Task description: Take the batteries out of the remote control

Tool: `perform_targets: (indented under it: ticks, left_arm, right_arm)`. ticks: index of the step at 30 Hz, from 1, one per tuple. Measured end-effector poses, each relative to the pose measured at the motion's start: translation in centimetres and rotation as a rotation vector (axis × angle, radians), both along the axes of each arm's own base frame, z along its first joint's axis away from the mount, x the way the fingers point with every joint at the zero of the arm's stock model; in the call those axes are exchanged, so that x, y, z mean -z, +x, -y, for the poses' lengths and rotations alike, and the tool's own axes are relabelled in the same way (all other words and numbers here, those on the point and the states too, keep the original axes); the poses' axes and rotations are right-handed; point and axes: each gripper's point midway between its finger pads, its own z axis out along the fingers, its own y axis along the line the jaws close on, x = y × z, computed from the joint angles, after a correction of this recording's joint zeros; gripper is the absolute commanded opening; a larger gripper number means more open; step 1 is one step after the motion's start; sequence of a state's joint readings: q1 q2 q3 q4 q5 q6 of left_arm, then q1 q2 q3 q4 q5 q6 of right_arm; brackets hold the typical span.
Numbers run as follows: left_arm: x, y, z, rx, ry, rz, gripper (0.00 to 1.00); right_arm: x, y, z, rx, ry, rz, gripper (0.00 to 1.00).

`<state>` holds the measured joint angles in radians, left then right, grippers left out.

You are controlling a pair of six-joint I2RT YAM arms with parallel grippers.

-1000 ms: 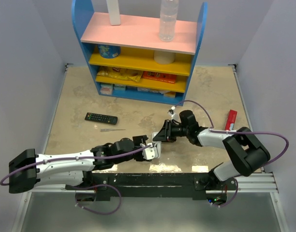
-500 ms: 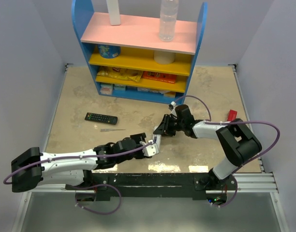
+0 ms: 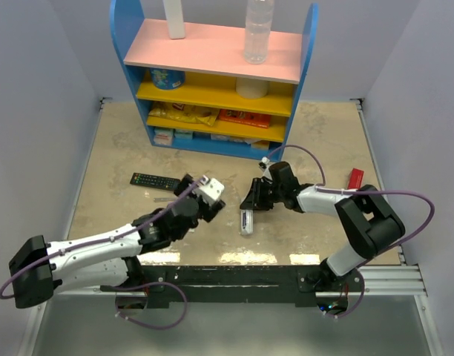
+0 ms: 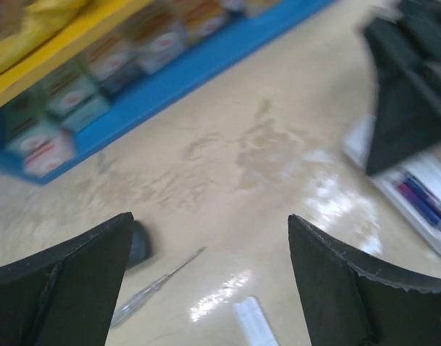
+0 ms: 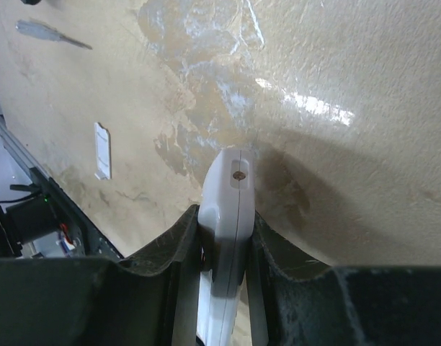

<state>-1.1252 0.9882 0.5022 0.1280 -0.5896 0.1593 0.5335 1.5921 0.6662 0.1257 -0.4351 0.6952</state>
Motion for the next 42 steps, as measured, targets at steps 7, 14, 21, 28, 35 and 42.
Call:
perform_targets:
  ticks: [7, 14, 21, 28, 35, 42]
  left_arm:
    - [-4.3, 5.9, -6.2, -0.491, -0.258, -0.126, 0.83]
    - [-3.9, 7.0, -12.5, -0.850, -0.457, -0.231, 0.78]
    - [-1.9, 8.0, -17.5, -1.227, -0.538, -0.340, 0.76]
    - [2.5, 9.3, -22.0, -1.531, -0.559, -0.489, 0.68]
    - [4.9, 11.3, -24.3, -1.710, -0.641, -0.611, 0.64]
    - [8.1, 12.1, -23.9, -1.802, -0.628, -0.703, 0.70]
  right_arm:
    - [0.5, -1.0, 1.1, -0.011, -0.038, 0.010, 0.52]
    - [-2.0, -0.5, 2.0, 0.020, -0.062, 0.093, 0.62]
    - [-4.7, -0.7, 3.2, 0.041, -0.079, 0.174, 0.76]
    - [-7.6, -1.3, 3.9, 0.043, -0.067, 0.244, 0.77]
    - [-8.7, -2.1, 4.6, 0.030, -0.077, 0.268, 0.76]
    - [-8.9, -2.0, 4.8, 0.016, -0.097, 0.276, 0.76]
